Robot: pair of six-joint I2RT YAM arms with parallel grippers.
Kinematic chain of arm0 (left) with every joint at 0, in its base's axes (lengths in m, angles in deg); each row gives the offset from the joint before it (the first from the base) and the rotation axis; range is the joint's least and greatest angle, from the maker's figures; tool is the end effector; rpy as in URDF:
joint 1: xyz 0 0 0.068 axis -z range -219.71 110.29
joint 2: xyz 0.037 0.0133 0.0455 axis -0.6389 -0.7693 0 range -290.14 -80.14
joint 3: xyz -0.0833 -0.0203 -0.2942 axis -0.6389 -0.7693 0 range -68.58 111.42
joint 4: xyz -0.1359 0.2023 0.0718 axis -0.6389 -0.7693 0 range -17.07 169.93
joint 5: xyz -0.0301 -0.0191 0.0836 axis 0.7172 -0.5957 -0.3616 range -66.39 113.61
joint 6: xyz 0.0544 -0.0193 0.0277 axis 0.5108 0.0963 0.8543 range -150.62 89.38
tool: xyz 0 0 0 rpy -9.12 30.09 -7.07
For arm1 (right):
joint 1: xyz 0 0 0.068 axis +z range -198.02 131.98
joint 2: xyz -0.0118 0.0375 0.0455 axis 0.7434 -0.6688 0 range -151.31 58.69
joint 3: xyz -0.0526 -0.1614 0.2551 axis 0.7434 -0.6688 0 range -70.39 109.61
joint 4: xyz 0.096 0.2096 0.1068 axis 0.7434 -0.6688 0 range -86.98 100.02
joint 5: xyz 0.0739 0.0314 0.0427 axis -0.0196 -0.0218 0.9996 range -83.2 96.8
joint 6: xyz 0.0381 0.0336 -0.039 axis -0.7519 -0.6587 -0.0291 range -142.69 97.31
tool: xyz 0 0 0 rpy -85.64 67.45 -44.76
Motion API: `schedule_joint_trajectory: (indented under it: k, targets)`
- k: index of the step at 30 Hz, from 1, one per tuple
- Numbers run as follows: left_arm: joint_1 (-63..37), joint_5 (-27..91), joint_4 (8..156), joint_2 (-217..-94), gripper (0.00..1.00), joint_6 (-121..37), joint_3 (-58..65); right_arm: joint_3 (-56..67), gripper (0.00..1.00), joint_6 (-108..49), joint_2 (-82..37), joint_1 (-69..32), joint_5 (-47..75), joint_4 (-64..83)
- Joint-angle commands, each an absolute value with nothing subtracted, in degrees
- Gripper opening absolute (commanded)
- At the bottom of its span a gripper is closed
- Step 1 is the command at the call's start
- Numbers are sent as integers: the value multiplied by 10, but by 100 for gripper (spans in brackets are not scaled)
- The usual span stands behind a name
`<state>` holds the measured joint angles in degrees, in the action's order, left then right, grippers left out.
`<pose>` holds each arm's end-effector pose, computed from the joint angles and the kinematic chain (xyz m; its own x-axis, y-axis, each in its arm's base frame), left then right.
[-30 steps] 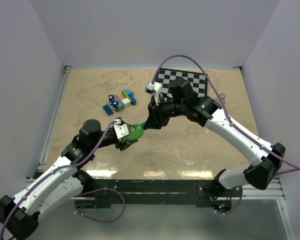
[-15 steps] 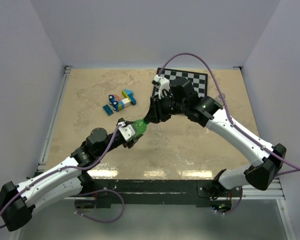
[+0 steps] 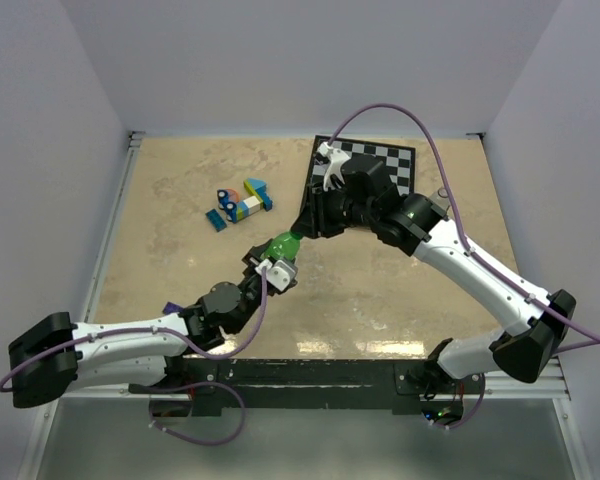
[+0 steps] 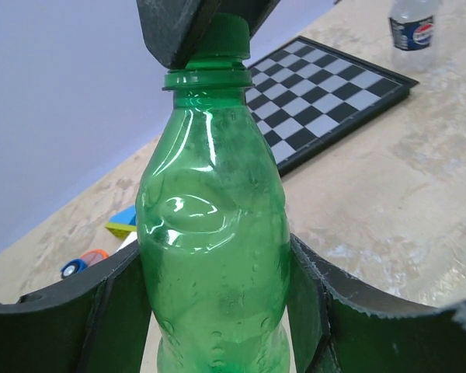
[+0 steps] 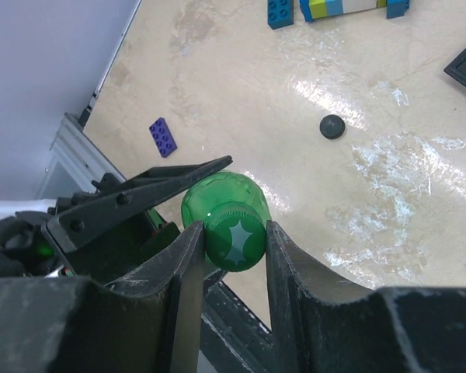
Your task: Screw on the bottle caps
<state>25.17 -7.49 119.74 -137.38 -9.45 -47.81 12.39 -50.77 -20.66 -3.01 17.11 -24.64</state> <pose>0.1085 -0.1711 0.2787 0.2240 0.2505 -0.9418 0.5099 0.7934 0.3323 0.2080 0.2205 0.4174 -0.7018 -0.0471 -0.7108 -0.5368 0.6909 0.4843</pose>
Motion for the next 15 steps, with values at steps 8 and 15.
schedule_joint_trajectory:
  k: [8, 15]
  targets:
    - [310, -105, 1497, -1411, 0, -65, -463, 106, 0, -537, -209, -11, 157, -212]
    - [310, -104, 1448, -1385, 0, -129, -494, 125, 53, -528, -179, -11, 162, -182]
